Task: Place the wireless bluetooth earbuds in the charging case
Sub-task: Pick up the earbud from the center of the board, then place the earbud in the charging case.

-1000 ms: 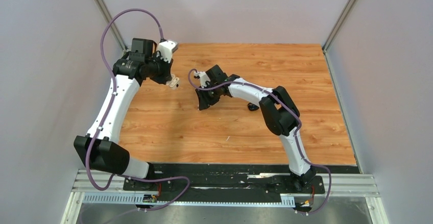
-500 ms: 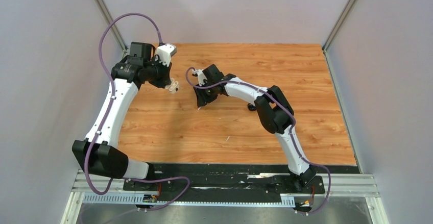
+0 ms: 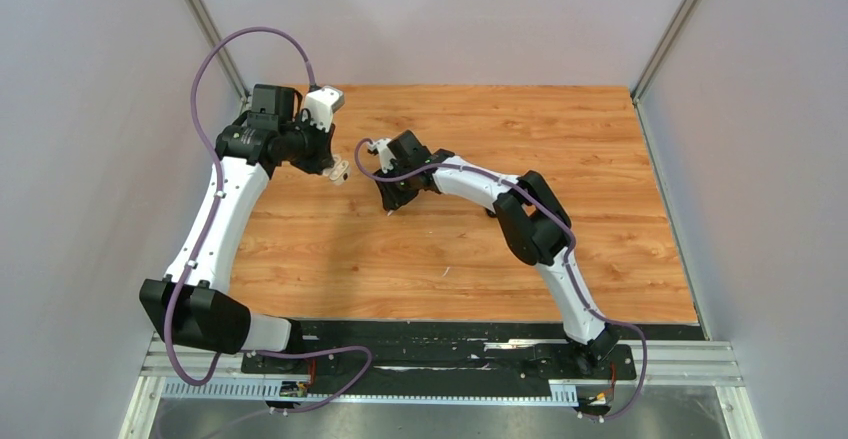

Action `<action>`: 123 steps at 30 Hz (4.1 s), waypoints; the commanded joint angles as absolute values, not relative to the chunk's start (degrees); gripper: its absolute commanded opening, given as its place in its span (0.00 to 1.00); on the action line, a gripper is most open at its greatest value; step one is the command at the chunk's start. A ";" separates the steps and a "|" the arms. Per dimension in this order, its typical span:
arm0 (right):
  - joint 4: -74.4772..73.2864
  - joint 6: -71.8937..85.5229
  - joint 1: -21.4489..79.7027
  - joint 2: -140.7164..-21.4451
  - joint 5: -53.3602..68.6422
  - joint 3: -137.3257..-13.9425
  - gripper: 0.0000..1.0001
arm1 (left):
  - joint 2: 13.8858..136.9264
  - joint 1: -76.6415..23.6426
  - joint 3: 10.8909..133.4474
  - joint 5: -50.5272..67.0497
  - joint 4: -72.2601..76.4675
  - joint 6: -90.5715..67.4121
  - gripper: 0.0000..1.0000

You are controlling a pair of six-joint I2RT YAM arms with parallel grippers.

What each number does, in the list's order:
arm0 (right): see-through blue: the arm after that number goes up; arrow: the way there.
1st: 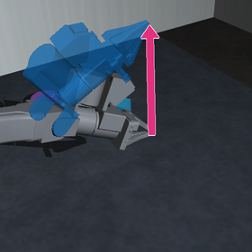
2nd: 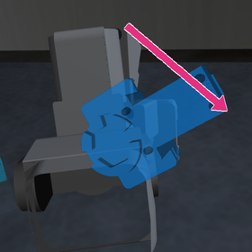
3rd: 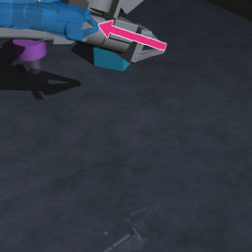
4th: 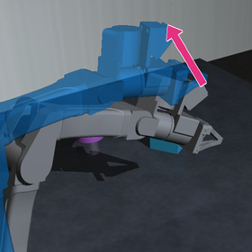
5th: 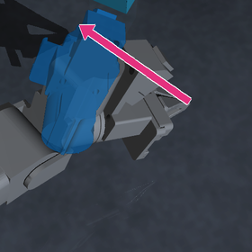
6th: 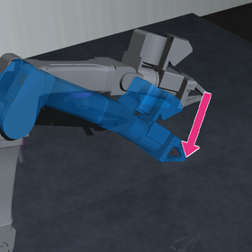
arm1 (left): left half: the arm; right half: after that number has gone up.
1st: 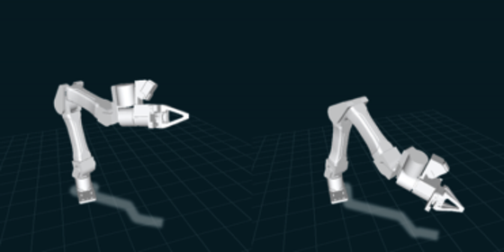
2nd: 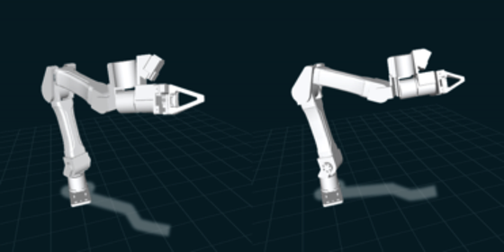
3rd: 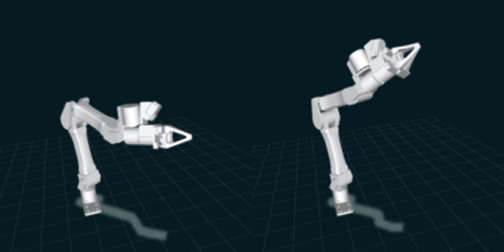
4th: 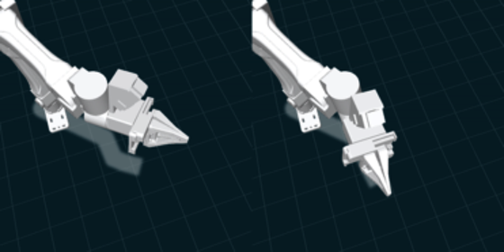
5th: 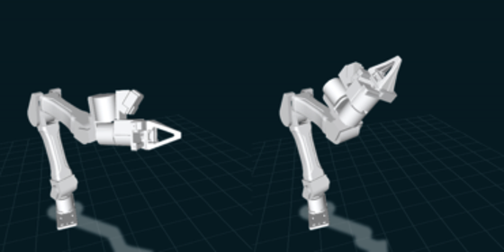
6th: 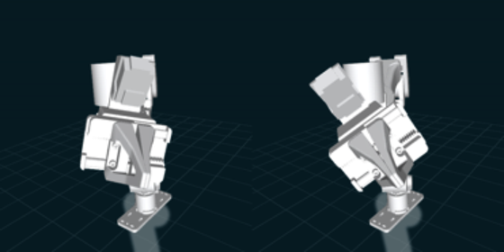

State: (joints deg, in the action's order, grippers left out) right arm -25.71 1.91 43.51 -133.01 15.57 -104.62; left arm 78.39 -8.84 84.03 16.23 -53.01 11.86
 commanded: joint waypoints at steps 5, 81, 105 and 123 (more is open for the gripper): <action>-25.83 0.32 44.46 -133.73 11.85 -102.84 0.32 | 76.29 -8.26 83.27 17.90 -52.39 10.90 0.00; 6.60 -70.51 40.17 -82.76 33.32 -65.00 0.00 | 97.62 -20.69 108.32 43.77 -59.15 19.14 0.00; 4.46 -77.89 39.36 -83.41 31.81 -64.42 0.00 | 99.43 -21.44 112.66 41.78 -64.31 22.46 0.00; -4.22 -74.62 39.24 -84.81 35.23 -67.76 0.14 | 98.09 -21.86 111.18 40.70 -61.06 22.99 0.00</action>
State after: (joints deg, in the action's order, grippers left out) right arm 1.13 -76.55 39.66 -83.61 33.58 -66.48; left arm 100.01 -21.65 110.26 39.35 -63.46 21.50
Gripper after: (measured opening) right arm 0.143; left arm 0.039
